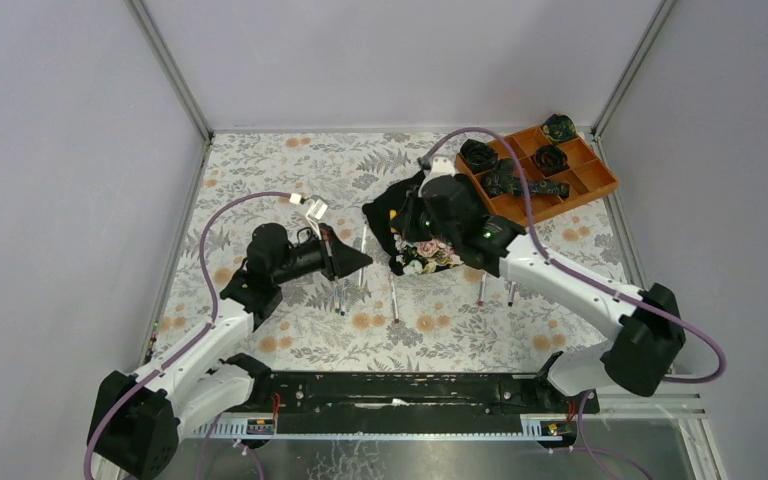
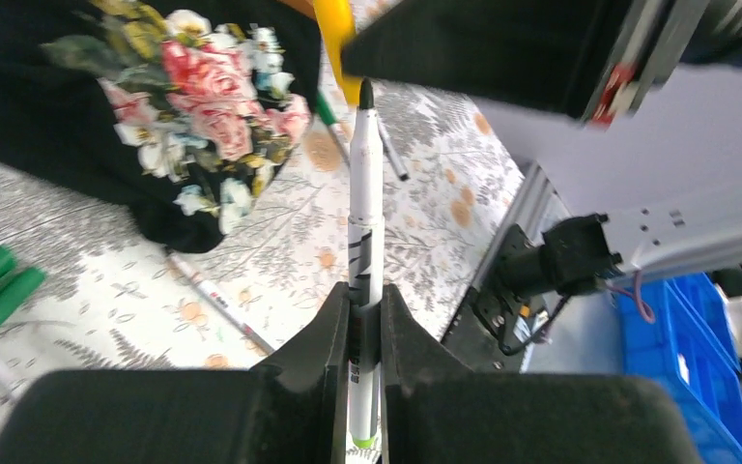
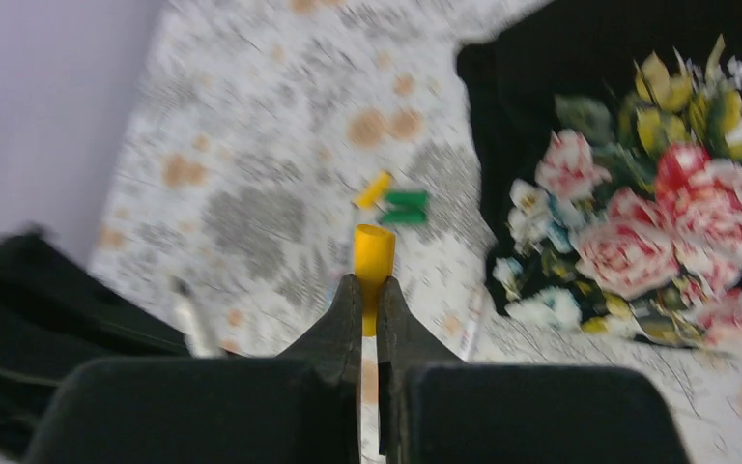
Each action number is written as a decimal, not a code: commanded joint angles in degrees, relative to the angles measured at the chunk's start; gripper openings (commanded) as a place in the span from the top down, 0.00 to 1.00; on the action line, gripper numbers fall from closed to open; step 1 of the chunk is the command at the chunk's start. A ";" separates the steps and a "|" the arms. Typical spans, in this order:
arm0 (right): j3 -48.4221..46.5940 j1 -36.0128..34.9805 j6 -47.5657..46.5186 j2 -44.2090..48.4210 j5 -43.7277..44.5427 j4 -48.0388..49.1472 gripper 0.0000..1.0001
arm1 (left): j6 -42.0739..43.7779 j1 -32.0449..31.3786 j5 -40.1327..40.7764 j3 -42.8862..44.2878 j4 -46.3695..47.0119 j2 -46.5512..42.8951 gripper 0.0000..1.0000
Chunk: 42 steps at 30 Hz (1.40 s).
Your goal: Insert the pens into the pen caps
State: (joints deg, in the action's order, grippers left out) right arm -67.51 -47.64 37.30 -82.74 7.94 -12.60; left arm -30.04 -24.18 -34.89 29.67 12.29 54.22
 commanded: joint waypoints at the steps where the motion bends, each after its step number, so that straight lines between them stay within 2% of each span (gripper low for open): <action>1: 0.86 1.20 2.30 4.41 -5.34 12.95 1.00 | -1.61 -1.75 -7.00 0.04 9.63 0.00 1.00; 9: 1.90 1.21 5.34 5.76 -13.20 22.55 1.00 | -0.21 -2.44 -5.80 0.65 6.68 -0.30 1.00; 35: 5.92 1.17 5.63 7.90 -18.41 23.56 1.00 | 0.86 -2.45 -1.97 1.00 4.33 -0.72 1.00; 42: 11.92 0.27 6.58 8.82 -21.61 27.02 1.00 | 1.05 -2.44 -1.16 0.85 4.12 -1.55 1.00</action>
State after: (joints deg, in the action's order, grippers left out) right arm -58.74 -46.48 43.00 -76.34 -9.39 10.24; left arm -30.02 -26.61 -38.15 29.63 15.35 53.91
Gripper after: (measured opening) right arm 0.029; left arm 0.063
